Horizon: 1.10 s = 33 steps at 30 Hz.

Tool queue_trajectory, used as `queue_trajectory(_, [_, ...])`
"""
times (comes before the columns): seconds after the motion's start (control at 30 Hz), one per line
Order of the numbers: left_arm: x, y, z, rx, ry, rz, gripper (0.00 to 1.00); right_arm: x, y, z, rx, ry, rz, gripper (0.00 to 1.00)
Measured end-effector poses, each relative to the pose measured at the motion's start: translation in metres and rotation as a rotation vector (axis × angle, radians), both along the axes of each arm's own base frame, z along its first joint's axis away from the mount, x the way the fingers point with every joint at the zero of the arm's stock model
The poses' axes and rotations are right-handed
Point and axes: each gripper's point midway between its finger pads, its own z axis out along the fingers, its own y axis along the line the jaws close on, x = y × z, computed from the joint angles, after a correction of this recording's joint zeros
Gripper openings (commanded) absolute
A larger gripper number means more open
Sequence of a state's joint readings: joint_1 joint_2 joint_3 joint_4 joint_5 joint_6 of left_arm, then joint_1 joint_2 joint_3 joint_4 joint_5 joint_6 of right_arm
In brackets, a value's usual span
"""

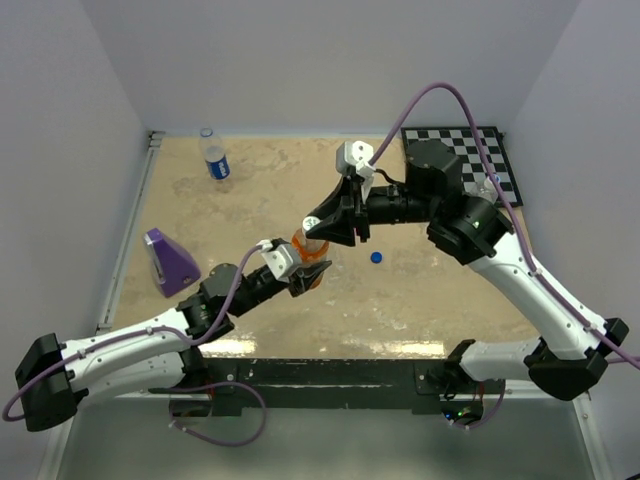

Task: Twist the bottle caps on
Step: Screw the bottle cap onto the plastic bottle.

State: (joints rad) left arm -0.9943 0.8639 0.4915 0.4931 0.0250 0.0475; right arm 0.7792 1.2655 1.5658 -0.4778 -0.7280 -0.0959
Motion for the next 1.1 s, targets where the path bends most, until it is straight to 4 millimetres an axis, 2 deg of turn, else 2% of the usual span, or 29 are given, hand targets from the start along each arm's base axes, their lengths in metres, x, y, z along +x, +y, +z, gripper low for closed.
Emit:
queue_trajectory(0.33, [0.029, 0.013, -0.005, 0.002, 0.014, 0.249, 0.22, 0.024, -0.001, -0.004, -0.009, 0.049, -0.196, 0.11])
queue_trajectory(0.57, [0.040, 0.020, -0.004, 0.008, 0.011, 0.366, 0.22, 0.034, 0.000, -0.004, 0.005, 0.076, -0.281, 0.14])
queue_trajectory(0.97, [0.048, 0.022, -0.004, -0.008, 0.032, 0.443, 0.14, 0.038, -0.002, 0.000, 0.041, 0.114, -0.333, 0.40])
queue_trajectory(1.1, [0.050, 0.021, -0.005, -0.019, 0.047, 0.449, 0.13, 0.034, -0.009, 0.008, 0.067, 0.136, -0.356, 0.56])
